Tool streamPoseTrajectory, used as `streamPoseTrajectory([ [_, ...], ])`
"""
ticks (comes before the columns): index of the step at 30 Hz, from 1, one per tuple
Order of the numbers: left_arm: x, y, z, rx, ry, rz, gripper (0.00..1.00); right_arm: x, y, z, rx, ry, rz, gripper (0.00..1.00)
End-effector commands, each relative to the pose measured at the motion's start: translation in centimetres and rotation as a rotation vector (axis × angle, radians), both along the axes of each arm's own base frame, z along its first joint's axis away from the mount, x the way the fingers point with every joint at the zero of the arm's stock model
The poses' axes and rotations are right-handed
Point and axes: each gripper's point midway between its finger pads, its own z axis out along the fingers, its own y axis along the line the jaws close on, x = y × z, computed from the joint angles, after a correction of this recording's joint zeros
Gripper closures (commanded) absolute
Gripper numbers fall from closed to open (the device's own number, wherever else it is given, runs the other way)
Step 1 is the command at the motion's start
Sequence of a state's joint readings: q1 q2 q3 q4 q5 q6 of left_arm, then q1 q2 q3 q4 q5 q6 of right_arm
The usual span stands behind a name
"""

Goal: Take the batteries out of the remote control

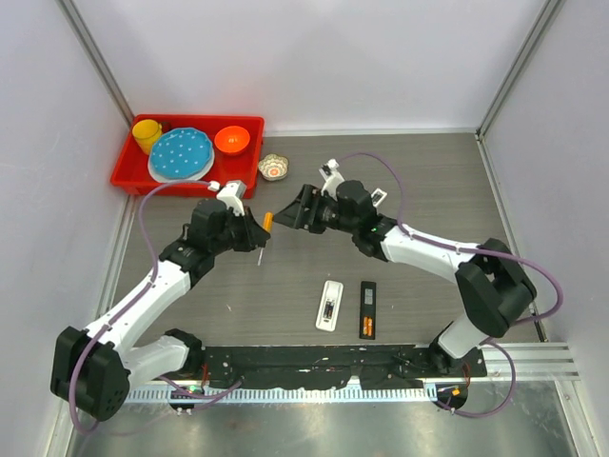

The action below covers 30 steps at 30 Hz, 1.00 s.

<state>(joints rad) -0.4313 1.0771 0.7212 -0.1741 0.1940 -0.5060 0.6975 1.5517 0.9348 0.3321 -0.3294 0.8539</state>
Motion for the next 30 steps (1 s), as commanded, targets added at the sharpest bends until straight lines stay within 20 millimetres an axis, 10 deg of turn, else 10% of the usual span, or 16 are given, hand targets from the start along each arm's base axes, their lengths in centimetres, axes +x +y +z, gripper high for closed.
streamPoseTrajectory([
  [1, -0.5, 0.2, 1.2, 0.004, -0.044, -0.020, 1.00, 1.8, 3.1, 2.6, 0.066, -0.054, -0.012, 0.26],
  [24, -1.7, -0.1, 1.3, -0.019, -0.040, -0.045, 1.00, 0.6, 7.5, 0.9, 0.214, 0.035, 0.134, 0.81],
  [26, -1.9, -0.1, 1.5, -0.022, -0.046, -0.051, 0.96, 0.5, 7.1, 0.9, 0.210, 0.030, 0.123, 0.99],
  [30, -2.2, -0.2, 2.1, -0.041, -0.067, -0.064, 0.64, 0.5, 5.7, 1.4, 0.170, -0.018, 0.073, 0.99],
])
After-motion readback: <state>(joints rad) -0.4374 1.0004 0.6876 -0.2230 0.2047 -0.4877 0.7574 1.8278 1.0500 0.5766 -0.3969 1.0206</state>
